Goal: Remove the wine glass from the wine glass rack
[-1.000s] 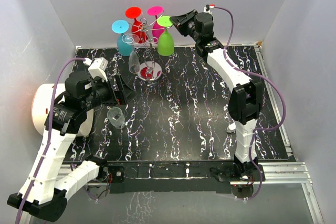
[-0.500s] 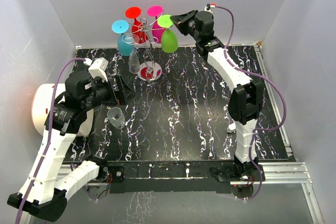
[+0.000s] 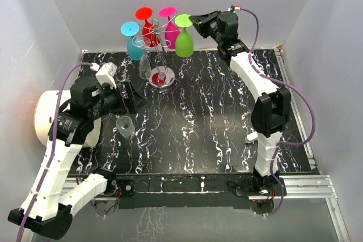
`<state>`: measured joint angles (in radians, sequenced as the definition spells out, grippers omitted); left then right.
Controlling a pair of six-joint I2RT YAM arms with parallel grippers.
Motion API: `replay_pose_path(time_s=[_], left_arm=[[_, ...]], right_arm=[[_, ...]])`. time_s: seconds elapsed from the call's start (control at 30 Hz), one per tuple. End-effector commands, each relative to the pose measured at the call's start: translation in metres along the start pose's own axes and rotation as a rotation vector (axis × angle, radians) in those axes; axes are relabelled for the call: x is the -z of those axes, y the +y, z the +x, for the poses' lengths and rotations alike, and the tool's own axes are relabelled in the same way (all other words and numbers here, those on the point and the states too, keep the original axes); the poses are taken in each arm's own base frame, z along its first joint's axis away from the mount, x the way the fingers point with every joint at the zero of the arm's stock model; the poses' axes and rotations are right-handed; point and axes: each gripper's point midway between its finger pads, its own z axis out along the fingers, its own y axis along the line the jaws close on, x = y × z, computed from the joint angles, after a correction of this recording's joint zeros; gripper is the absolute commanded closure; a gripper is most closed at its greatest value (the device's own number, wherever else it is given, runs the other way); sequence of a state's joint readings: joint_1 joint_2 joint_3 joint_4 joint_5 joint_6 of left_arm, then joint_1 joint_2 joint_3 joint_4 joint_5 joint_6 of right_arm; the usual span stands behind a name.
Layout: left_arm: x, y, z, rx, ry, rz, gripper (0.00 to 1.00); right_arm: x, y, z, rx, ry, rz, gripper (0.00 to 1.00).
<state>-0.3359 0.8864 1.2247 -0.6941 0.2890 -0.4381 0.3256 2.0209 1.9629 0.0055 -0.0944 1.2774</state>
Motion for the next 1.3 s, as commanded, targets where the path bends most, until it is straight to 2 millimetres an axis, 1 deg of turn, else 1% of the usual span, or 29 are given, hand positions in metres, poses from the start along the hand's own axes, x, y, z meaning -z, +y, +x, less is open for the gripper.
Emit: replay_pose_path(time_s=[0.0, 0.27, 0.5, 0.7, 0.8, 1.0, 1.13, 1.27], left_arm=[[0.007, -0.006, -0.004, -0.011, -0.012, 0.022, 0.01], [0.007, -0.006, -0.006, -0.018, -0.010, 0.017, 0.01], [0.005, -0.005, -0.004, -0.016, -0.008, 0.018, 0.01], [0.003, -0.005, -0.004, -0.016, -0.002, 0.019, 0.01], [0.002, -0.004, -0.003, -0.014, -0.001, 0.020, 0.01], [0.002, -0.003, -0.002, -0.013, -0.001, 0.014, 0.01], [0.002, -0.003, -0.002, -0.011, -0.004, 0.014, 0.01], [0.001, -0.002, -0.001, -0.008, -0.007, 0.016, 0.01]], right_arm=[[0.025, 0.063, -0.015, -0.020, -0.020, -0.148, 1.00], [0.030, 0.059, -0.005, -0.042, 0.025, -0.142, 1.00], [0.033, 0.065, 0.009, -0.034, 0.068, -0.158, 1.00], [0.032, 0.068, 0.018, -0.025, 0.088, -0.170, 1.00], [0.030, 0.070, 0.021, -0.017, 0.089, -0.178, 1.00], [0.022, 0.083, 0.023, 0.033, 0.069, -0.217, 1.00], [0.015, 0.084, 0.023, 0.036, 0.068, -0.228, 1.00], [0.008, 0.082, 0.028, 0.026, 0.067, -0.231, 1.00]])
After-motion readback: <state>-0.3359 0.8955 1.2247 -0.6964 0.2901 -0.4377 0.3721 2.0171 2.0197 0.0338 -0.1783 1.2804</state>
